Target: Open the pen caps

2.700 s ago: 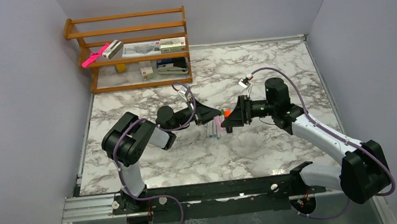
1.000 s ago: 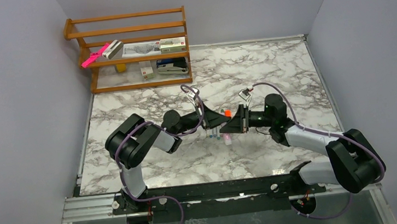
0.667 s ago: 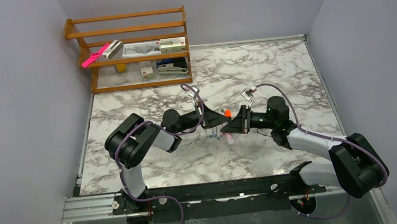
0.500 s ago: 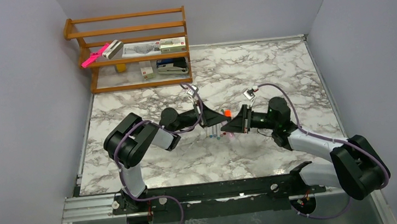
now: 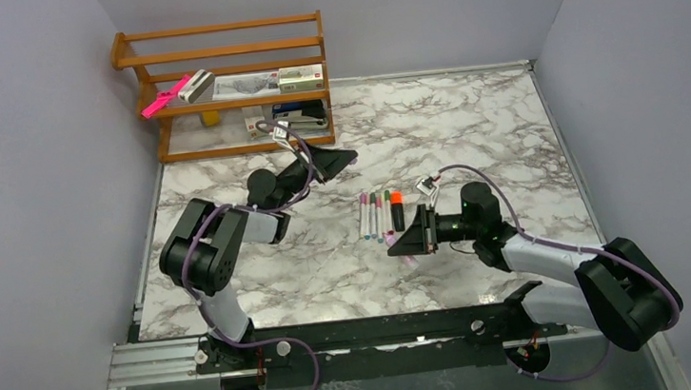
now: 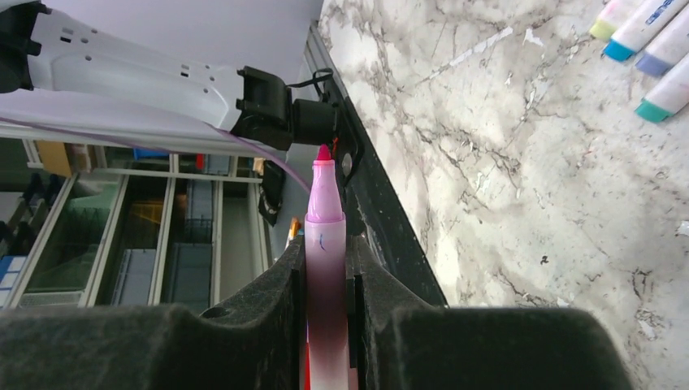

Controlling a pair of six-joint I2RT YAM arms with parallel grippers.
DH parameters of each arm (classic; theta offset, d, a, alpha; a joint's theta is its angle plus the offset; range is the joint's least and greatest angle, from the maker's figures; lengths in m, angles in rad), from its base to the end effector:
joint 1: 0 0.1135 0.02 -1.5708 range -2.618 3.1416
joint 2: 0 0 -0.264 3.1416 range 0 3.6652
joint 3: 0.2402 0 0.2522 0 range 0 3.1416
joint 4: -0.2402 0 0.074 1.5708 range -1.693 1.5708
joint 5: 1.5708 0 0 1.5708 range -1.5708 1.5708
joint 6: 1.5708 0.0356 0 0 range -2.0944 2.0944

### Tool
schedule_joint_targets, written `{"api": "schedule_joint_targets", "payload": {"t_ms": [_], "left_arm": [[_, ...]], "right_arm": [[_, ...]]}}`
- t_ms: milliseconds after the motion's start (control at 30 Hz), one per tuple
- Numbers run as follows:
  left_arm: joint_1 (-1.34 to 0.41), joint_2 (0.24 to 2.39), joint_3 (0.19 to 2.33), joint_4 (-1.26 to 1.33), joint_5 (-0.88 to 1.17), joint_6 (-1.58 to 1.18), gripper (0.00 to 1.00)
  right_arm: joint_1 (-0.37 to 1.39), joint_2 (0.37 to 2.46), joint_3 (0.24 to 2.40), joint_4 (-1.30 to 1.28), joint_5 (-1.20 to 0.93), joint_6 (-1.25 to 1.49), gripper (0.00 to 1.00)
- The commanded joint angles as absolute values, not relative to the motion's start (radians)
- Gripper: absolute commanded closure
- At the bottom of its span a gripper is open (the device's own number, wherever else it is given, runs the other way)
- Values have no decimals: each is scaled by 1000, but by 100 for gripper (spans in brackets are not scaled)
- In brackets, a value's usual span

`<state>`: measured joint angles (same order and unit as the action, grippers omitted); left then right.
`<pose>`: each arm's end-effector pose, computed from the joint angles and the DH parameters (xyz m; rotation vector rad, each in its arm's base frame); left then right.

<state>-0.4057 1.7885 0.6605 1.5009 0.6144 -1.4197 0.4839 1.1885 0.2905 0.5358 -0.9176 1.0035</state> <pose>0.2971 -0.1500 0.2132 -0.1105 1.5335 -1.8865 0.1732 0.1230 0.1704 -0.1560 2.2619 1.7832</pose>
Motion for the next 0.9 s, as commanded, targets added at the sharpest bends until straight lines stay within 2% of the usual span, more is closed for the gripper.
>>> {"api": "schedule_joint_targets", "payload": {"t_ms": [0,300,433,567,867], "left_arm": [[-404,1723,676,1468,526,-1372,94],[-385,1644,689,1345,498,-1322,94],[-370,1598,688,1231,540,-1278,93],[-349,1526,683,1028,583,-1192,93],[-307,1356,716,454,595,-900,91]], "right_arm": [[507,1191,301,517,-954,987,99],[529,1198,301,512,-937,983,99],[529,1179,342,415,-907,914,99],[529,1162,435,205,-817,784,99],[527,1212,669,-190,-472,542,99]]}}
